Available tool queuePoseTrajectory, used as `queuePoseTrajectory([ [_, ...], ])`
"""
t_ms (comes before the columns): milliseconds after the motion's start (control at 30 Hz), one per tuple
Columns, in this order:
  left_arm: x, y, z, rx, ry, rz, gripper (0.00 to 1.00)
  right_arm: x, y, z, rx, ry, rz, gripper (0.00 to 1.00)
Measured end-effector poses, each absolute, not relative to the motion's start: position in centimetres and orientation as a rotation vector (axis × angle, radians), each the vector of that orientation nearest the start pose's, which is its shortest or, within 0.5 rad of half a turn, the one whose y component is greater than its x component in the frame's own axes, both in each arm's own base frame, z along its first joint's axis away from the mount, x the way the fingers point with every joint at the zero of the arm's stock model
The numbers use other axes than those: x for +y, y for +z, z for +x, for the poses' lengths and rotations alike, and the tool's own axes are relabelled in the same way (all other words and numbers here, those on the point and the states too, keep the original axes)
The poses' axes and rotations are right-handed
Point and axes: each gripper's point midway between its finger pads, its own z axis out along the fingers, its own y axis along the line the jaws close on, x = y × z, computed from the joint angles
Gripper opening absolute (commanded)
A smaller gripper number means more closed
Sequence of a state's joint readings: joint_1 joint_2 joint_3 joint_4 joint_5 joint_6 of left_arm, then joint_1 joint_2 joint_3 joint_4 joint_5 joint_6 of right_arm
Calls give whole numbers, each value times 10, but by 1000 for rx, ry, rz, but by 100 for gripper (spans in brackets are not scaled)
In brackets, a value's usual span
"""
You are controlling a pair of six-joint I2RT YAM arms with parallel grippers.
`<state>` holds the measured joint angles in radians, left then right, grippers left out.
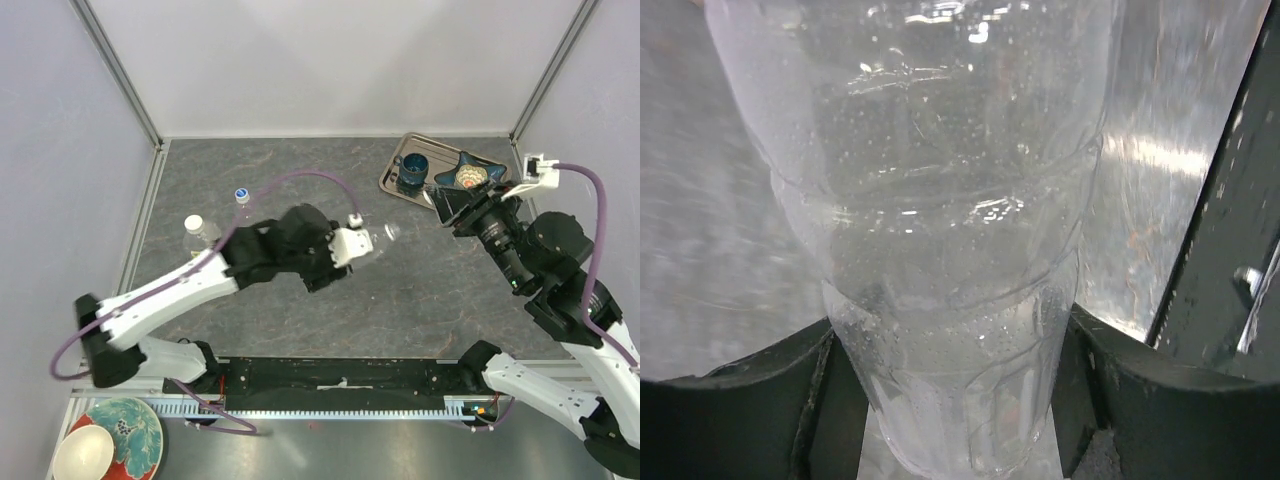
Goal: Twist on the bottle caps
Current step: Pick up the plastic bottle at the center of the board, then screw the bottle cap onto the plastic bottle.
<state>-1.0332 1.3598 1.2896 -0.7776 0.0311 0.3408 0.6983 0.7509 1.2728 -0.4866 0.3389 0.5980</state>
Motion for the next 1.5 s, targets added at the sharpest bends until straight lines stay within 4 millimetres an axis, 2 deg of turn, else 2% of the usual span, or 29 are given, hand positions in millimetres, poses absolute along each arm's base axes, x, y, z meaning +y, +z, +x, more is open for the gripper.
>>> queuePoseTrajectory([
  [33,-293,225,187,1822,-374,1519,26,142,442,222,1584,765,171,24],
  [133,-288,276,184,1694,-442,1426,24,155,446,220,1595,783,85,25],
  [167,-289,286,180,1663,-474,1414,23,158,449,219,1593,791,57,24],
  [233,-292,291,174,1638,-520,1418,22,164,457,215,1589,811,3,24],
  [400,-298,271,159,1555,-614,1477,18,166,489,198,1529,858,-86,25],
  [467,-290,266,148,1461,-640,1488,10,165,499,192,1507,873,-105,25],
  [500,-285,265,141,1412,-657,1485,4,163,504,188,1492,883,-113,25],
  [600,-285,274,130,1274,-721,1426,3,162,513,179,1463,905,-138,25],
  [667,-293,279,127,1196,-777,1361,4,163,511,177,1468,910,-154,27],
  [733,-303,275,128,1166,-822,1314,9,167,507,176,1482,918,-177,28],
  [900,-315,251,131,1195,-888,1262,13,185,493,175,1529,956,-266,28],
  [1100,-323,268,128,1126,-962,1192,14,206,474,168,1575,1003,-414,28],
  [1200,-323,268,125,1106,-985,1178,14,216,464,162,1598,1030,-503,28],
  [1500,-317,234,116,1171,-1039,1178,9,238,444,156,1639,1083,-674,28],
])
